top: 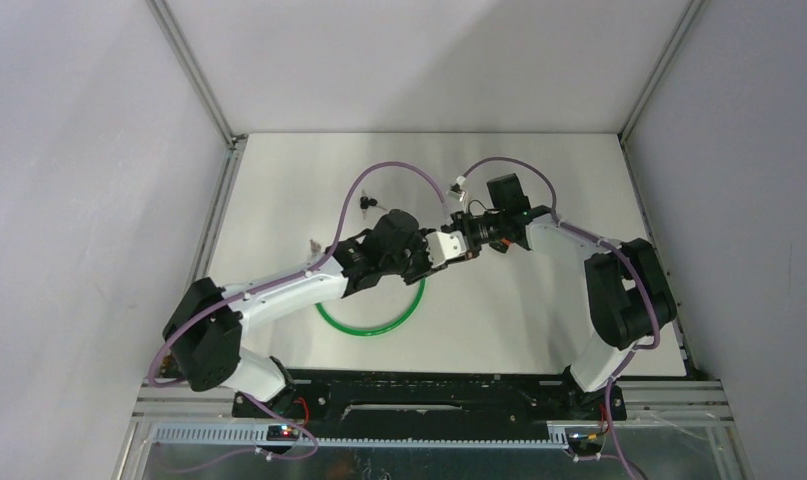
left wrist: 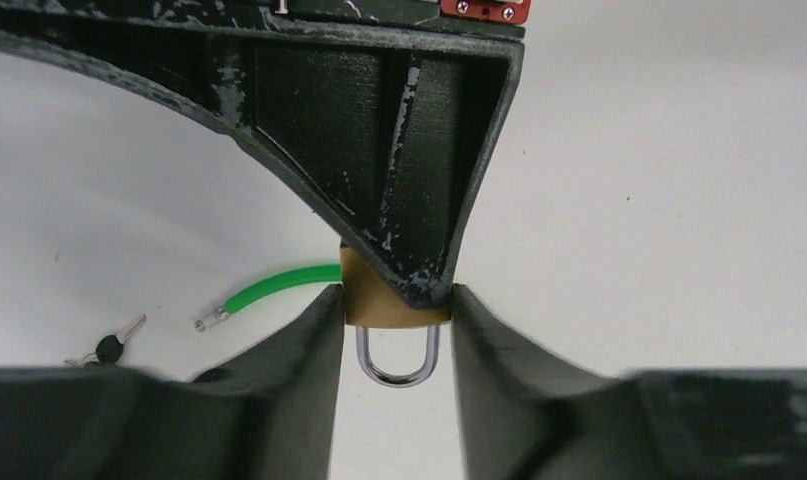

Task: Unlock with the key

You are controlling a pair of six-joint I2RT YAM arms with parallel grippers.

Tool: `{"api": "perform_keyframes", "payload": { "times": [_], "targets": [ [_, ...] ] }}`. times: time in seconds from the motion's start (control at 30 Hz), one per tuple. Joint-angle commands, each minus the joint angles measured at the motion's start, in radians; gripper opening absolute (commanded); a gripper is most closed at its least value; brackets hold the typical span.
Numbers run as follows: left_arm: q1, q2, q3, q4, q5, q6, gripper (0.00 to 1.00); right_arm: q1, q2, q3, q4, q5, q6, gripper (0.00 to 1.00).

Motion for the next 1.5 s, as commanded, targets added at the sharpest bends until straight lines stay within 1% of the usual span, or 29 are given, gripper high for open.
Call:
{"api": "perform_keyframes", "payload": {
  "times": [0.0, 0.1, 0.17, 0.2, 0.33, 0.4, 0.53, 0.63, 0.77, 0.97, 1.03, 1.3, 1.47],
  "targets": [
    [-0.001, -0.011, 0.022, 0.011, 0.014, 0.021, 0.53, 0.007, -0.06, 0.04, -0.047, 0.013, -0.184, 0.0],
    [0.01, -0.042, 0.016, -0.01, 0.056, 0.032, 0.76, 0.001, -0.076, 0.039, -0.075, 0.014, -0.236, 0.0],
    [0.026, -0.06, 0.016, -0.032, 0.114, 0.034, 0.84, -0.007, -0.082, 0.04, -0.09, -0.003, -0.268, 0.0],
    [0.038, -0.063, 0.018, -0.045, 0.141, 0.034, 0.86, -0.011, -0.085, 0.039, -0.099, -0.015, -0.284, 0.0],
    [0.1, -0.036, 0.05, -0.115, 0.273, 0.019, 0.87, -0.029, -0.095, 0.039, -0.111, -0.081, -0.32, 0.0],
    [0.133, -0.01, 0.077, -0.153, 0.356, 0.01, 0.86, -0.032, -0.103, 0.039, -0.118, -0.093, -0.338, 0.0],
    [0.157, 0.044, 0.141, -0.229, 0.445, 0.014, 0.78, -0.034, -0.104, 0.038, -0.107, -0.102, -0.32, 0.0],
    [0.156, 0.071, 0.16, -0.238, 0.474, 0.005, 0.71, -0.035, -0.093, 0.04, -0.087, -0.104, -0.289, 0.0],
    [0.156, 0.085, 0.168, -0.228, 0.487, -0.012, 0.68, -0.035, -0.075, 0.04, -0.067, -0.101, -0.256, 0.0],
    [0.151, 0.085, 0.18, -0.262, 0.522, -0.002, 0.55, -0.038, -0.057, 0.04, -0.024, -0.046, -0.164, 0.0],
    [0.139, 0.077, 0.179, -0.284, 0.53, 0.028, 0.5, -0.038, -0.05, 0.039, -0.017, -0.016, -0.141, 0.0],
    [0.078, 0.061, 0.16, -0.308, 0.481, 0.093, 0.5, -0.043, -0.029, 0.04, -0.011, 0.069, -0.091, 0.0],
    [0.038, 0.085, 0.162, -0.306, 0.437, 0.108, 0.53, -0.047, -0.013, 0.04, 0.004, 0.071, -0.042, 0.0]
  ]
}}
